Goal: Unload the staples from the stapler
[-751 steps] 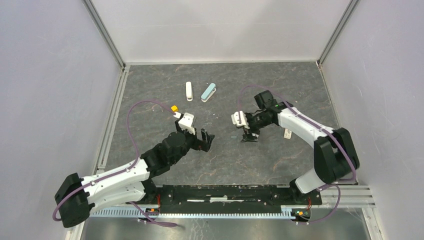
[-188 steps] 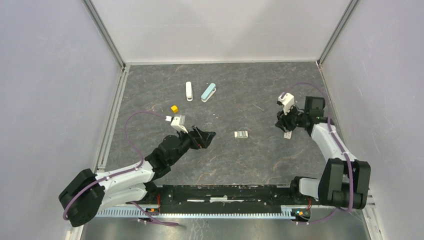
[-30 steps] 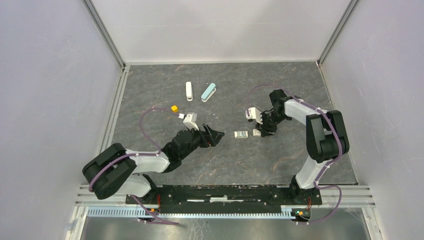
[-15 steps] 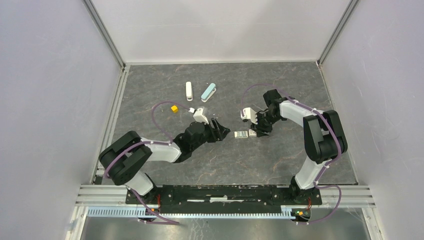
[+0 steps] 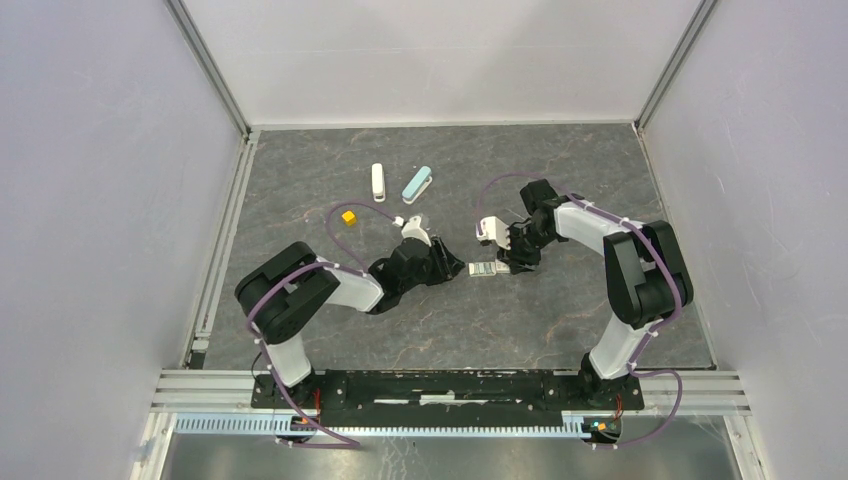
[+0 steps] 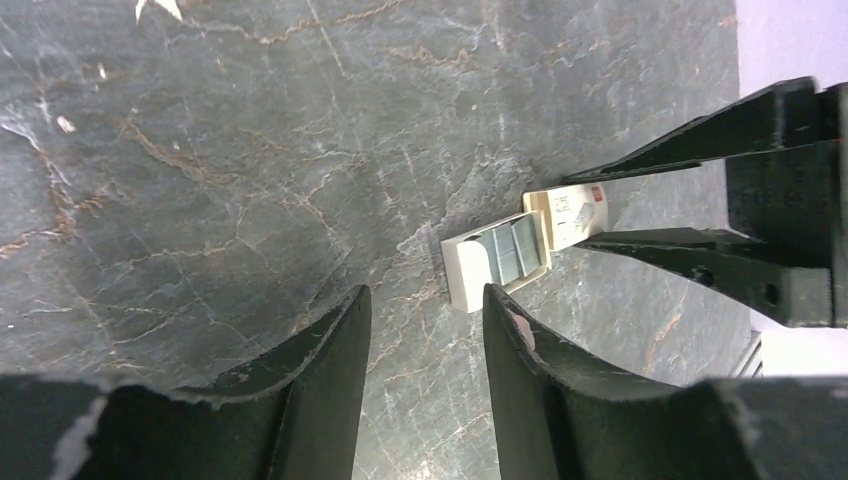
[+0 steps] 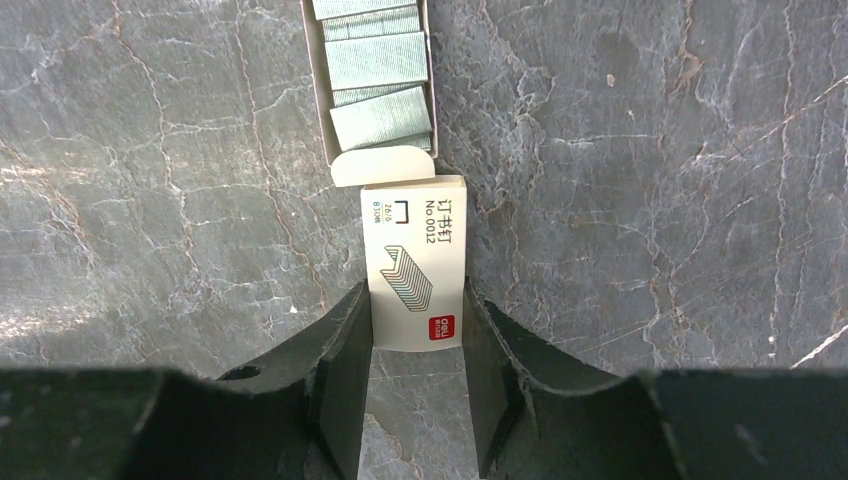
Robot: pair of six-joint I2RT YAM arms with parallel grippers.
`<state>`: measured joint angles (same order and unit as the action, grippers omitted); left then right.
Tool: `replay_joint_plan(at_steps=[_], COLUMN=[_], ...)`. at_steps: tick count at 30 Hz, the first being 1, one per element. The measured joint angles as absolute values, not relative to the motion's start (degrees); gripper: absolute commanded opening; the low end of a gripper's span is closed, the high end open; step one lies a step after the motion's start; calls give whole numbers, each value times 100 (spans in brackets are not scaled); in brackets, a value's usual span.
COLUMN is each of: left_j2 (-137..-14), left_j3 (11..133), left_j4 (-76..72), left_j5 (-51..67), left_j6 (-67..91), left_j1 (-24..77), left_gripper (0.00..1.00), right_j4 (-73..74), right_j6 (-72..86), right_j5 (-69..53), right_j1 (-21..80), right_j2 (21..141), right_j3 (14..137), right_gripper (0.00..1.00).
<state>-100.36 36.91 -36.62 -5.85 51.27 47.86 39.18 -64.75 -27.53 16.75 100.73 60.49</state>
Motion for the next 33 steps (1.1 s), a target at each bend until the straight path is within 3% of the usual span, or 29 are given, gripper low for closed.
replay_joint_plan(at_steps=[33], left_j2=[-10916], left_j3=[4056], left_j4=[-4333], left_j5=[196], left_j6=[5513], left_j1=[4786], left_gripper=[37], right_j4=[4101], right_j6=[-6711], right_j5=[-2668], right_j1=[1752], right_j2=[10022], right_j3=[6034], right_gripper=[43])
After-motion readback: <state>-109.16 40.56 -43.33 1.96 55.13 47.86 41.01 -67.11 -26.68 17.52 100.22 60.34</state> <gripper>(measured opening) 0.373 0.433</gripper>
